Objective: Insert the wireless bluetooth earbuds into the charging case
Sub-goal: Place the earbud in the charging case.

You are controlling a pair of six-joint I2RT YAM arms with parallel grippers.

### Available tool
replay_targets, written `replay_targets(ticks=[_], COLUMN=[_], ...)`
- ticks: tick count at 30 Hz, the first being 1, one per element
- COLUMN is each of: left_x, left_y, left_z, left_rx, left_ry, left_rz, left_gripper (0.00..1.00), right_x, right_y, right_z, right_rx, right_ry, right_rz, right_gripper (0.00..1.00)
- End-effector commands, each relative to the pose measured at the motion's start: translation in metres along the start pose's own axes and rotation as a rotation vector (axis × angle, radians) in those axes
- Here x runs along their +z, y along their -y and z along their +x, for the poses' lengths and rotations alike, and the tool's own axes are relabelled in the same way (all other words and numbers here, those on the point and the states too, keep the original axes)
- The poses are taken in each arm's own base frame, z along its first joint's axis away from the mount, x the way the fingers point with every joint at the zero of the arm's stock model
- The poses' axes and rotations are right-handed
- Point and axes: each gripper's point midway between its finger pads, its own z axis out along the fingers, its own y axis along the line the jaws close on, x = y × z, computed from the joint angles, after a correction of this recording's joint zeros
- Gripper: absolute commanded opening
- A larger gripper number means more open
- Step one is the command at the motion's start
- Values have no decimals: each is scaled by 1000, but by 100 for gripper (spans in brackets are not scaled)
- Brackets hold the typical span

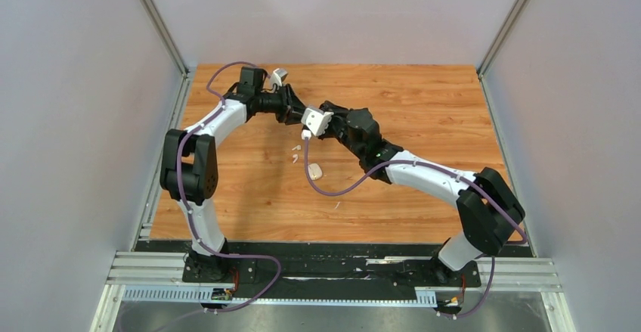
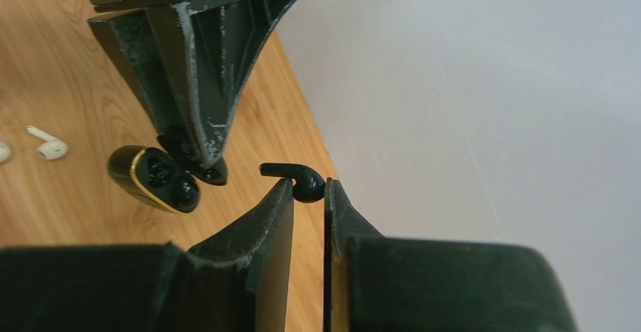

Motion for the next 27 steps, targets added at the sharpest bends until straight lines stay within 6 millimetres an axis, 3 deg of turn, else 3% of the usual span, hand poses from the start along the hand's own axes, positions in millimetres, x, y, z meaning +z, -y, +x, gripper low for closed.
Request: replay_targets(ticks=[1, 19, 27], left_x=[-15, -24, -26], left_y=[32, 42, 45], left_z=[-3, 0, 0], left_rx=[61, 73, 84], left_ry=[37, 55, 54], left_rz=[88, 151, 164], left_gripper=[0, 0, 0], right_x=[4, 9, 14], right_y=[-13, -46, -48], right_z=[-11, -2, -3], right_rx=[105, 76, 88], right_ry=[13, -21, -20], right_rz=[-37, -138, -140], right_gripper=[0, 0, 0])
